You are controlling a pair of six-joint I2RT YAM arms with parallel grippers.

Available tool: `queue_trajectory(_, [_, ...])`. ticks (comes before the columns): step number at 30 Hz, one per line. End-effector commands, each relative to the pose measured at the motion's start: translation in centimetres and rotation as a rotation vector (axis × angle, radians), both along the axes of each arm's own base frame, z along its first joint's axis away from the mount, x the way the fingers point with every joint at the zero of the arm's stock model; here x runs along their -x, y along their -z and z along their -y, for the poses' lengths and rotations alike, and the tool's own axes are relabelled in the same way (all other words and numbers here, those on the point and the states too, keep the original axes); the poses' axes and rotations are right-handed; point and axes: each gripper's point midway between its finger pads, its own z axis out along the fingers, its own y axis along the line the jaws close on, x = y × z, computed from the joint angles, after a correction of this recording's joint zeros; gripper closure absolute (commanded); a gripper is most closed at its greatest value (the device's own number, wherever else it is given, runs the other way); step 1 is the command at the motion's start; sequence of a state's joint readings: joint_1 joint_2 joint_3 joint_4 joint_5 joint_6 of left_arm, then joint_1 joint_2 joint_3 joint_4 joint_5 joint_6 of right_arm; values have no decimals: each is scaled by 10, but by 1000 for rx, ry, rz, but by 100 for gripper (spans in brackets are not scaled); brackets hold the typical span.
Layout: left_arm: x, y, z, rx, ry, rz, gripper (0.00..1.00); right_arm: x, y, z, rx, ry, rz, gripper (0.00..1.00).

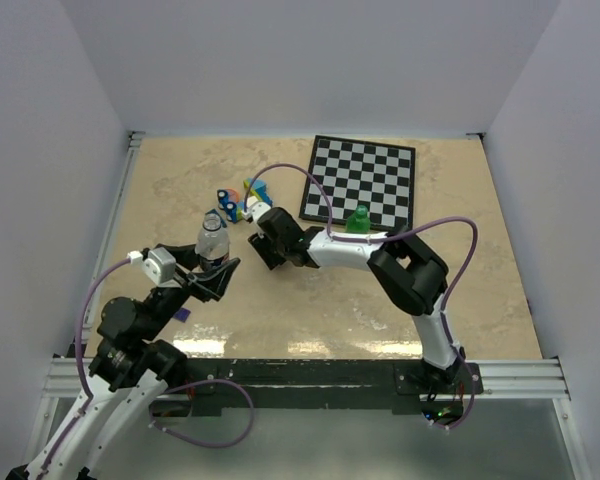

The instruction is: Screw on the bottle caps

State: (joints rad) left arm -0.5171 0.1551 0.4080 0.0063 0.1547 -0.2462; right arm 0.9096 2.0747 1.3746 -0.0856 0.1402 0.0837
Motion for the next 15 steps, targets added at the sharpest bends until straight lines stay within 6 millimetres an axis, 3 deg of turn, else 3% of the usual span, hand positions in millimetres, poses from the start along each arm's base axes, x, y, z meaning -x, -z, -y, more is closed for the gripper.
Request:
queue_trajectory(1, [9, -27, -5, 6, 0, 70, 100, -13, -13, -10, -28, 21, 36, 52])
queue_trajectory(10, [10, -27, -3, -3, 13, 73, 100, -5, -22, -8, -34, 8, 10, 81])
queue_trajectory(15, [14, -22, 7, -19, 72, 79, 100, 6, -58, -11, -105, -44, -3, 93])
